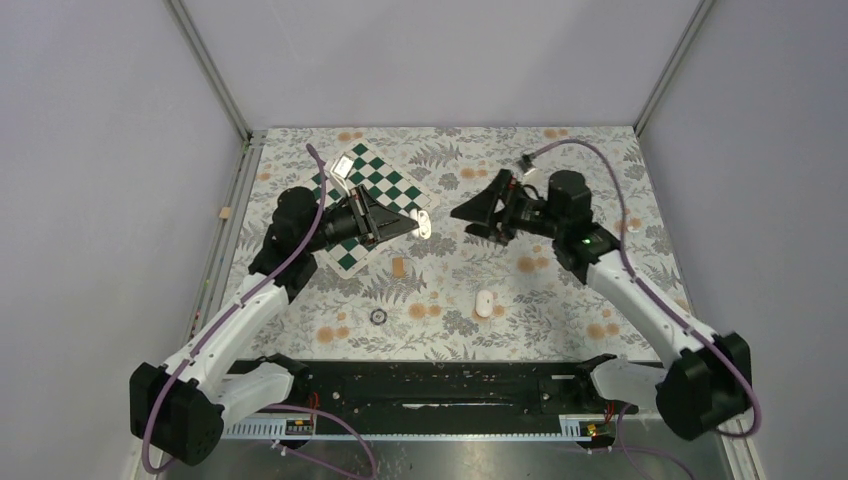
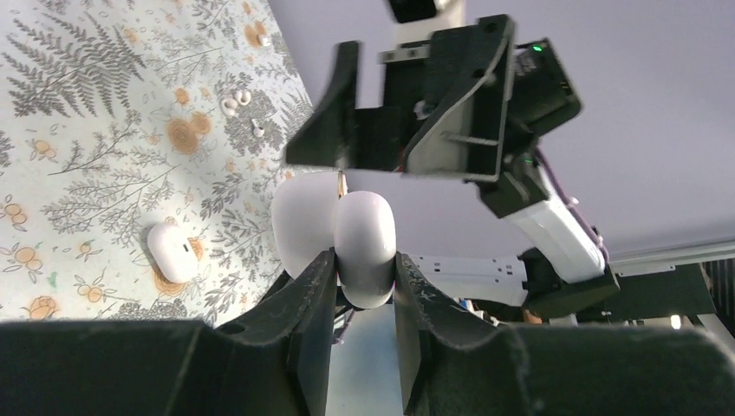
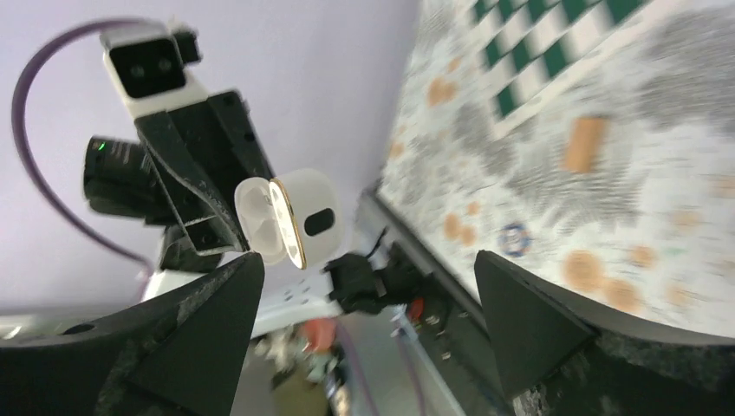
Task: Insert the wireless bluetooth earbuds into the charging case
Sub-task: Adjust the charging case, then pick up the earbud from the center of the board.
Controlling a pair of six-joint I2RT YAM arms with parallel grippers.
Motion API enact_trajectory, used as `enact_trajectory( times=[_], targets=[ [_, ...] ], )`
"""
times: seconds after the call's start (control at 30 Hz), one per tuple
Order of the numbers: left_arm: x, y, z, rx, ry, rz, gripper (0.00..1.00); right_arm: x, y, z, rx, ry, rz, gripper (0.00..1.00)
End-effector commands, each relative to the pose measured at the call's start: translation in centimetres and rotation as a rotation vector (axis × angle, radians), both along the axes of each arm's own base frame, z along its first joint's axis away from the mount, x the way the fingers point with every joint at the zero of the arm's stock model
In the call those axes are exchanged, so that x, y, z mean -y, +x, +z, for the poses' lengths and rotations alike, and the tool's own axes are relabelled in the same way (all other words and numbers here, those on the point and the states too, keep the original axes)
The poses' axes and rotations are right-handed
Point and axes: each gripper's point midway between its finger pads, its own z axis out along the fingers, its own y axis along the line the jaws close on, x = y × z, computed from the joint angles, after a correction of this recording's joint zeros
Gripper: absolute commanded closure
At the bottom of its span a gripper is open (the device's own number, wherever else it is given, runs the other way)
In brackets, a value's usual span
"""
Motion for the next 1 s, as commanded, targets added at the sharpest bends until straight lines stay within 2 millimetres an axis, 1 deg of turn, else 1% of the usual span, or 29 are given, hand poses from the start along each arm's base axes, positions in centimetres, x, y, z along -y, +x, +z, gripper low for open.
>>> enact_trajectory(
  times=[0.0, 0.07, 0.13, 0.17, 0.2, 0.23, 0.27, 0.3, 0.33, 0.4, 0.47, 0.5, 0.57, 0.63, 0.7, 0.77, 0.83, 0.97],
  targets=[
    [0.3, 1.0, -2.2, -0.021, 0.047, -0.01, 1.0, 8.0, 1.0, -1.9, 0.031, -0.289, -0.267, 0.01],
    [0.8, 1.3, -3.7, -0.047, 0.083, -0.041, 1.0, 13.0, 0.7, -4.1, 0.042, -0.538, -0.415, 0.01],
    [1.5, 1.3, -5.0, -0.068, 0.108, -0.088, 1.0, 18.4, -0.2, -6.7, -0.034, -0.803, -0.56, 0.01],
    [2.0, 1.2, -5.4, -0.07, 0.109, -0.111, 1.0, 20.8, -0.6, -7.6, -0.072, -0.908, -0.625, 0.0],
    [2.6, 1.0, -5.6, -0.07, 0.105, -0.138, 1.0, 22.8, -1.1, -8.6, -0.119, -0.981, -0.668, 0.01],
    [3.3, 0.8, -5.7, -0.072, 0.102, -0.168, 1.0, 24.4, -1.4, -9.5, -0.168, -1.015, -0.707, 0.02],
    [4.0, 0.6, -5.8, -0.074, 0.099, -0.199, 1.0, 25.5, -1.7, -10.3, -0.217, -1.018, -0.731, 0.08],
    [4.7, 0.4, -5.7, -0.07, 0.093, -0.23, 1.0, 26.3, -2.0, -11.4, -0.266, -1.007, -0.744, 0.13],
    [5.4, 0.3, -5.7, -0.075, 0.089, -0.255, 1.0, 27.1, -2.2, -12.0, -0.301, -0.998, -0.765, 0.2],
    [6.2, 0.3, -5.4, -0.072, 0.067, -0.28, 1.0, 28.5, -2.1, -12.9, -0.328, -0.995, -0.81, 0.31],
    [6.5, 0.4, -5.0, -0.069, 0.035, -0.29, 1.0, 29.2, -2.0, -13.7, -0.332, -1.029, -0.82, 0.37],
    [6.7, 0.5, -4.8, -0.064, 0.022, -0.294, 1.0, 30.0, -2.0, -14.1, -0.355, -1.048, -0.843, 0.41],
    [6.8, 0.7, -5.2, -0.078, 0.026, -0.3, 1.0, 30.8, -2.1, -15.4, -0.403, -1.094, -0.845, 0.48],
    [6.9, 0.8, -5.6, -0.088, 0.033, -0.309, 1.0, 31.5, -2.3, -16.9, -0.45, -1.137, -0.838, 0.53],
    [7.0, 0.8, -5.9, -0.09, 0.038, -0.319, 1.0, 32.0, -2.2, -17.8, -0.469, -1.16, -0.826, 0.55],
    [6.9, 0.8, -6.6, -0.095, 0.069, -0.322, 1.0, 32.6, -2.1, -18.6, -0.479, -1.192, -0.813, 0.55],
    [6.9, 0.9, -7.0, -0.09, 0.095, -0.321, 1.0, 32.7, -1.7, -19.4, -0.494, -1.199, -0.784, 0.55],
    [6.8, 1.1, -7.2, -0.068, 0.133, -0.327, 1.0, 33.5, -0.9, -21.0, -0.53, -1.234, -0.745, 0.55]
  ],
)
